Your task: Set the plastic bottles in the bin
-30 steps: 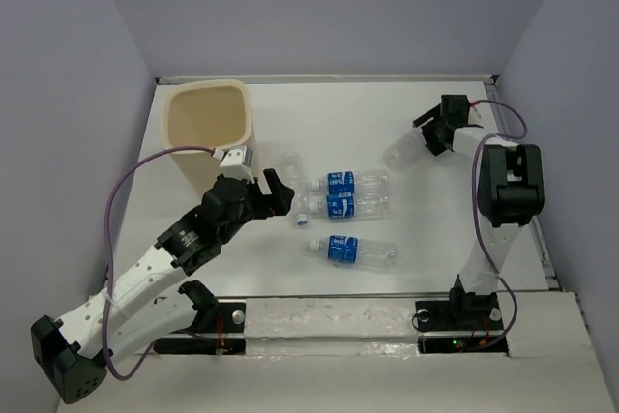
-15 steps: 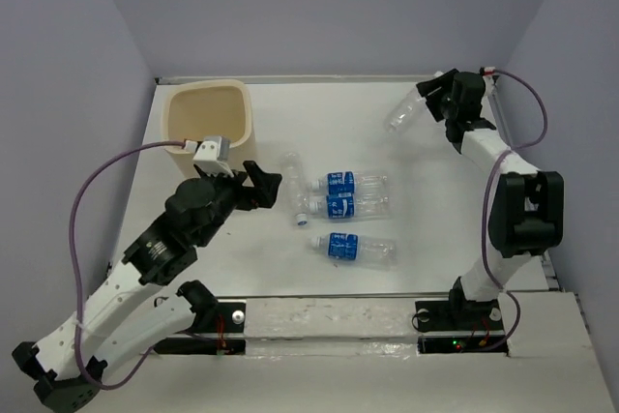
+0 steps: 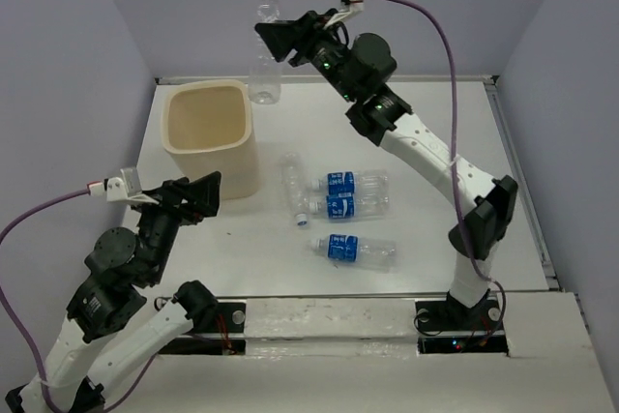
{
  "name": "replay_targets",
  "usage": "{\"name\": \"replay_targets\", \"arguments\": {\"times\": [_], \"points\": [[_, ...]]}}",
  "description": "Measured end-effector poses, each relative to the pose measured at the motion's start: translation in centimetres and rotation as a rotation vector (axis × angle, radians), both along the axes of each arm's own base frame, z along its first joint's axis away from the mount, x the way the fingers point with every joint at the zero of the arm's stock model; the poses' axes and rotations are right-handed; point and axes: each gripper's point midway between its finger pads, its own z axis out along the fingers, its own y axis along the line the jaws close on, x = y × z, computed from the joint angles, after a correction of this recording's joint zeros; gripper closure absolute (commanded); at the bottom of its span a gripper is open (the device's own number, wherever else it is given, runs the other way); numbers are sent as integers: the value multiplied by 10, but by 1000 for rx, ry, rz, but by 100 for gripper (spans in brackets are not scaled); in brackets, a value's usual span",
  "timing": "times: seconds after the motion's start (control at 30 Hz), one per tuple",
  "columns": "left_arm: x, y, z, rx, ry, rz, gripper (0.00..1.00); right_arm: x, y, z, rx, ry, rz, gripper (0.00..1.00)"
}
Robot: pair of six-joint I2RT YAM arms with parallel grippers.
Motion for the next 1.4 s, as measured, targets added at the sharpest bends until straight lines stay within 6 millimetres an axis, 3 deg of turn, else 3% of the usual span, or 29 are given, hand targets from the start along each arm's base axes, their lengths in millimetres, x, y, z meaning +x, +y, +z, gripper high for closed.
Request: {"name": "replay_targets", "arguments": {"times": [0.07,0.13,0.27,0.33,0.47,0.57,0.67,0.73,0.87,0.93,0.97,1.0,1.1,1.23,1.3,1.4], "points": [[-4,7,0,-16,-5,15,1,-6,37,13,-13,-79,33,59],[-8,12,0,-27,-5,25,1,-8,74,8,-40,-125,58,59],[-9,13,-7,-23,21,22,1,0,136,-33,-107,-153,93,53],[-10,13,-11,-18,35,20,1,6,162,-76,-170,-125,114,39],[-12,13,-15,-19,51,16,1,17,184,-157,-319,-44,136,17],[-11,11,-19,-17,60,9,1,18,187,-178,-367,-33,137,13],[-7,5,-27,2,82,2,1,11,185,-177,-382,-42,142,11],[-1,-4,-36,24,112,-11,1,1,179,-172,-393,-43,148,11],[16,-26,-62,88,189,-33,1,-27,147,-130,-375,-83,140,16],[29,-44,-86,136,252,-48,1,-44,120,-107,-366,-100,117,25],[34,-51,-98,161,286,-55,1,-56,99,-92,-357,-110,98,29],[39,-58,-112,188,325,-62,1,-66,81,-79,-340,-126,82,38],[51,-79,-149,249,434,-79,1,-95,22,-54,-293,-149,12,51],[56,-98,-171,263,483,-93,1,-122,-52,-81,-283,-86,-69,57],[61,-108,-177,261,487,-85,1,-133,-81,-121,-315,-13,-98,56],[69,-118,-193,293,514,-46,1,-148,-109,-190,-391,113,-105,54]]}}
